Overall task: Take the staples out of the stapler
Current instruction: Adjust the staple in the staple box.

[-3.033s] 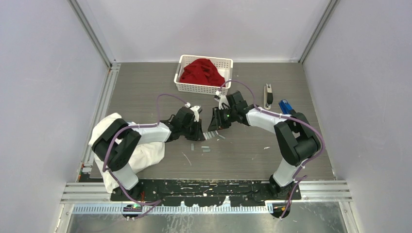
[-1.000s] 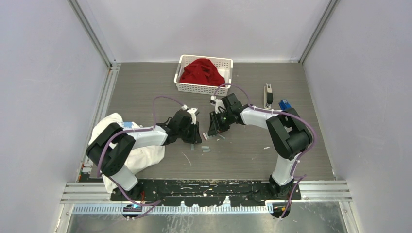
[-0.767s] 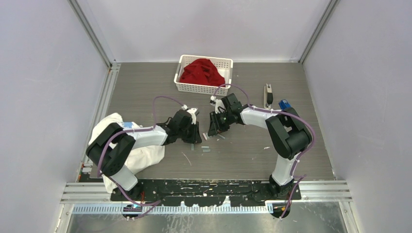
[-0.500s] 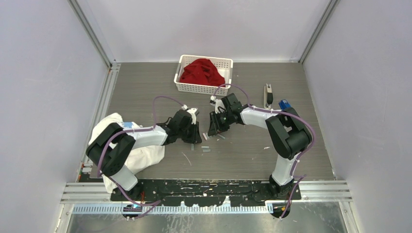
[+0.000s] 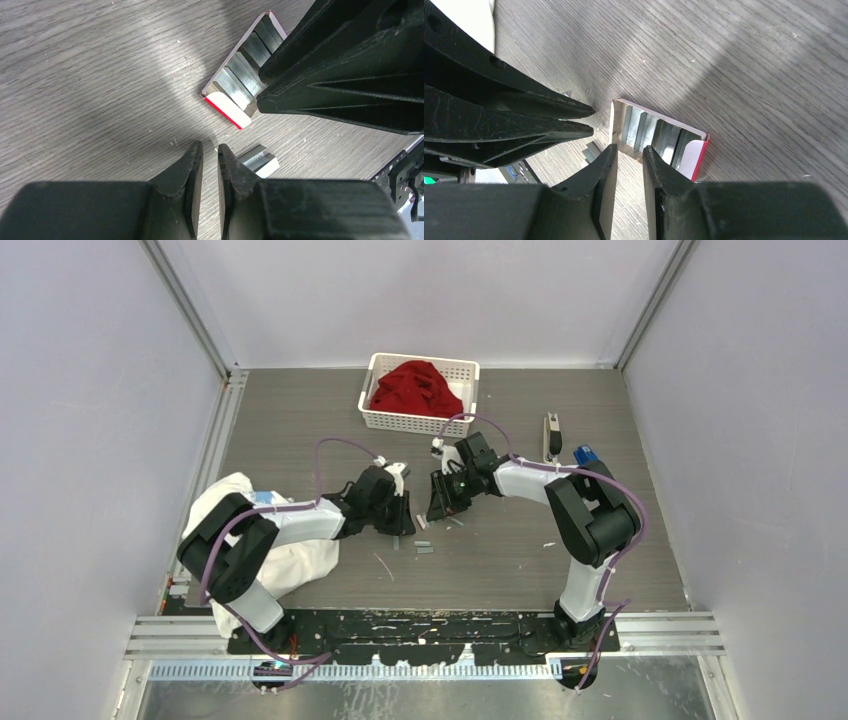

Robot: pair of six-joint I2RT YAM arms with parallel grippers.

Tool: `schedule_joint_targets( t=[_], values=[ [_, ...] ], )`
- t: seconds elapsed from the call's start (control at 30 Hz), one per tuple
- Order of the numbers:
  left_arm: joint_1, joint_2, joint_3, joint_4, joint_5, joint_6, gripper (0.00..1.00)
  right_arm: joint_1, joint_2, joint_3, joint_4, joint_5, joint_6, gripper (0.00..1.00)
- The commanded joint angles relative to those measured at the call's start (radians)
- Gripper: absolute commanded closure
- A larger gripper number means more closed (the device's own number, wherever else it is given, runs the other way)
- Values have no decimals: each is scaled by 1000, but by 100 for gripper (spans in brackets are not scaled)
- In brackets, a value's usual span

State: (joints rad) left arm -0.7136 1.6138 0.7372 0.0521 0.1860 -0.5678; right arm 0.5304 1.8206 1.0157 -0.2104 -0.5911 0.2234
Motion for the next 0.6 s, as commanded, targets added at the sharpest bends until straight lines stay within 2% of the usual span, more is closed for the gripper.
schedule_joint_targets(
  t=[0.0, 0.57],
  values=[
    [-4, -10, 0, 6, -14, 15, 81, 8, 5, 32, 13, -27, -6, 69],
    [-3, 4, 5, -4, -28, 20, 82, 9, 16, 31, 31, -82, 14, 68]
  ],
)
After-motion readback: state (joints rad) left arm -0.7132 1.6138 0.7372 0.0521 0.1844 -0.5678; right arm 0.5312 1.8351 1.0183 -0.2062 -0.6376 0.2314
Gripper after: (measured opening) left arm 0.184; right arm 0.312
